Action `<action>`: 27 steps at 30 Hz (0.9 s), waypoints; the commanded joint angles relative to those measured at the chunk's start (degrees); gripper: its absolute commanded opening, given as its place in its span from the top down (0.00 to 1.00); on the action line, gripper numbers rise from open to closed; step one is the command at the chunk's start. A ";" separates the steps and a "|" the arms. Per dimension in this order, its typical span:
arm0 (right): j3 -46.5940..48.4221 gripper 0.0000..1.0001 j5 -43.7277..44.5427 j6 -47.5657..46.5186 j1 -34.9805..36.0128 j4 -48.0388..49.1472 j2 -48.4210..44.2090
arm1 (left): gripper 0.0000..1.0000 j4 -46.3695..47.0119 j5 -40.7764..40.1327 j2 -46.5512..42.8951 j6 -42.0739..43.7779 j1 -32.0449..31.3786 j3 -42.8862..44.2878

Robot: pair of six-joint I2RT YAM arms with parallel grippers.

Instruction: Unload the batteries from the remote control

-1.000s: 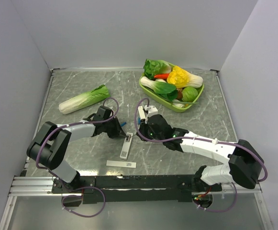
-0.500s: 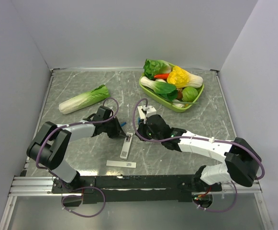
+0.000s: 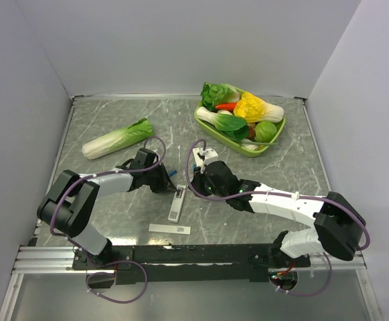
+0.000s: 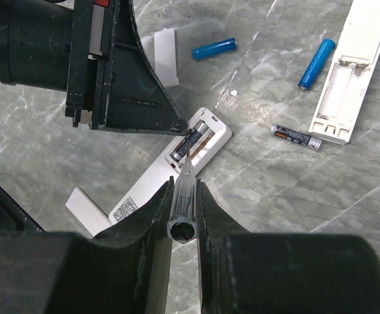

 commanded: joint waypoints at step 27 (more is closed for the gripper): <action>-1.29 1.00 1.62 -0.72 0.47 2.66 -0.55 | 0.91 -0.95 0.32 0.25 -0.53 -0.42 -1.20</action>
